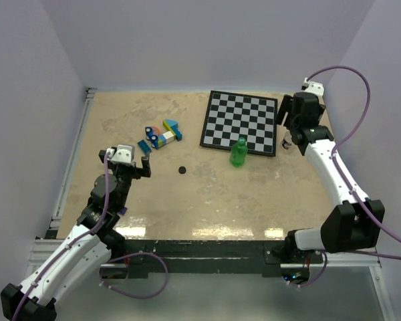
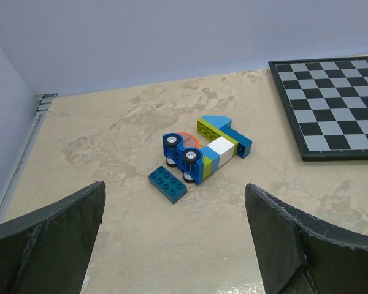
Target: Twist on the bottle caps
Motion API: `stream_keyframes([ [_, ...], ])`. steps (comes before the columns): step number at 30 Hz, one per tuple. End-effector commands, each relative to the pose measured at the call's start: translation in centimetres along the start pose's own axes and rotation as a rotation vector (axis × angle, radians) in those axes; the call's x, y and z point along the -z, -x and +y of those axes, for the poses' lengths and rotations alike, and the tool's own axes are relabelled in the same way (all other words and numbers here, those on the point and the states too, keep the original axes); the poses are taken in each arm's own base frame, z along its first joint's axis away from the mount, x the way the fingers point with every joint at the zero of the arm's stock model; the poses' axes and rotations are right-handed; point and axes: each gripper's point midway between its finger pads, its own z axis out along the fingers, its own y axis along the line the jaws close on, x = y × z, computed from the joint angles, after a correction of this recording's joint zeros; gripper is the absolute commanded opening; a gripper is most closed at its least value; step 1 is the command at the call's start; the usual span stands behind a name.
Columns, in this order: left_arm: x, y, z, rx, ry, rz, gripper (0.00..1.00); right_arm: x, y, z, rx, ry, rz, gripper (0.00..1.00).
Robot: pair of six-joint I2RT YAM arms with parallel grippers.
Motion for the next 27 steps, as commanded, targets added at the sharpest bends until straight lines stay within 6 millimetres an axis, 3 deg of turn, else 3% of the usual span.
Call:
stream_keyframes([
  [1,0.1,2.7,0.1,0.032,-0.009,-0.062,1.00,-1.6,0.2,-2.8,-0.019,-0.022,0.080,0.84],
  [4,0.2,2.9,0.1,0.034,-0.012,-0.068,1.00,-3.3,-0.6,-4.3,-0.022,-0.041,0.124,0.84],
  [11,0.2,3.0,0.0,0.035,-0.019,-0.072,1.00,-6.0,-2.3,-3.8,-0.045,0.020,0.198,0.77],
  [17,0.2,2.9,0.0,0.034,-0.018,-0.069,1.00,-7.1,-3.5,-3.4,-0.037,0.036,0.240,0.72],
  [27,0.1,2.7,0.0,0.031,-0.020,-0.064,1.00,-7.4,-4.5,-4.0,-0.035,0.013,0.272,0.54],
])
